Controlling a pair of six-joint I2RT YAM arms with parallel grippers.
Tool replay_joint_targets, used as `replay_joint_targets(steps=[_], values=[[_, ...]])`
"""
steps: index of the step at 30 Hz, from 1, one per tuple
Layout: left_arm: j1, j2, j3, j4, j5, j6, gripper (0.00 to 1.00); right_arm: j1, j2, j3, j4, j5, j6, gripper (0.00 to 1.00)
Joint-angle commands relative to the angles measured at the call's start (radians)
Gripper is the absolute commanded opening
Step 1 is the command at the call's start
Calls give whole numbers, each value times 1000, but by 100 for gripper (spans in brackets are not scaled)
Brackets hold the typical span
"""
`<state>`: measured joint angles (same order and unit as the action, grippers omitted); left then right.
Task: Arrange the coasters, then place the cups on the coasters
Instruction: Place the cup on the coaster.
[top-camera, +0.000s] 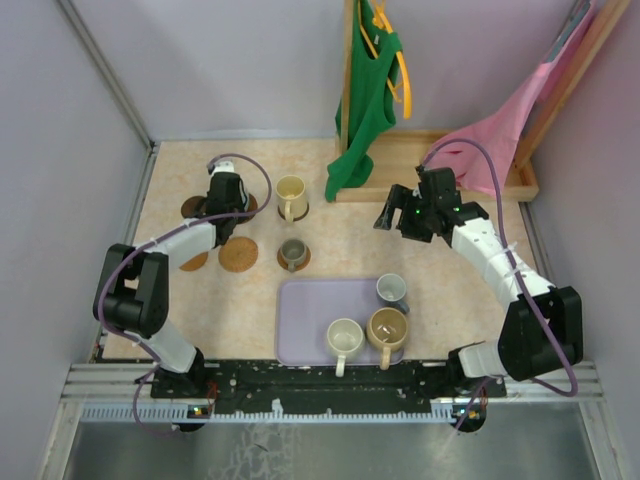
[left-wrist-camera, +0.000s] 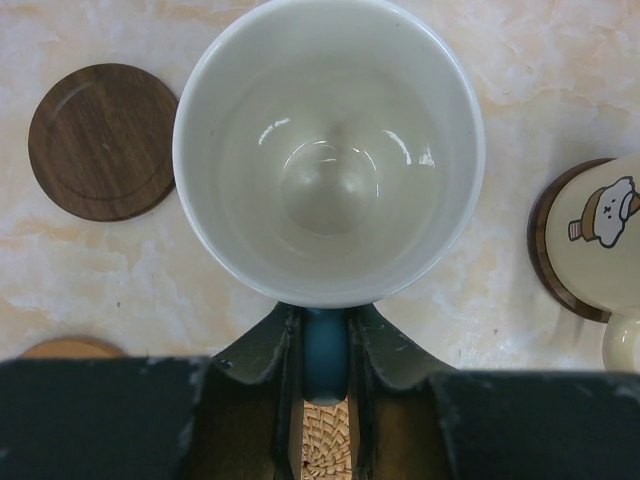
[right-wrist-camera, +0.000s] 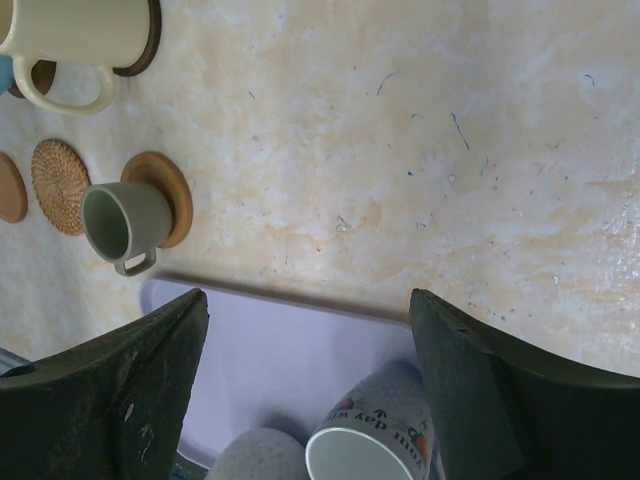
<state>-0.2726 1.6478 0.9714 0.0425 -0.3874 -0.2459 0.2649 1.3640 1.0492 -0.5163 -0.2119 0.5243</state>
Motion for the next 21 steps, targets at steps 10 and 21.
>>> replay_joint_targets(steps=[10,21], values=[[7,4,16,45,5,-27,1,-9,-9,59,33,-8,-9,81],[7,15,23,36,4,-20,13,-9,-14,54,34,-8,-8,81]])
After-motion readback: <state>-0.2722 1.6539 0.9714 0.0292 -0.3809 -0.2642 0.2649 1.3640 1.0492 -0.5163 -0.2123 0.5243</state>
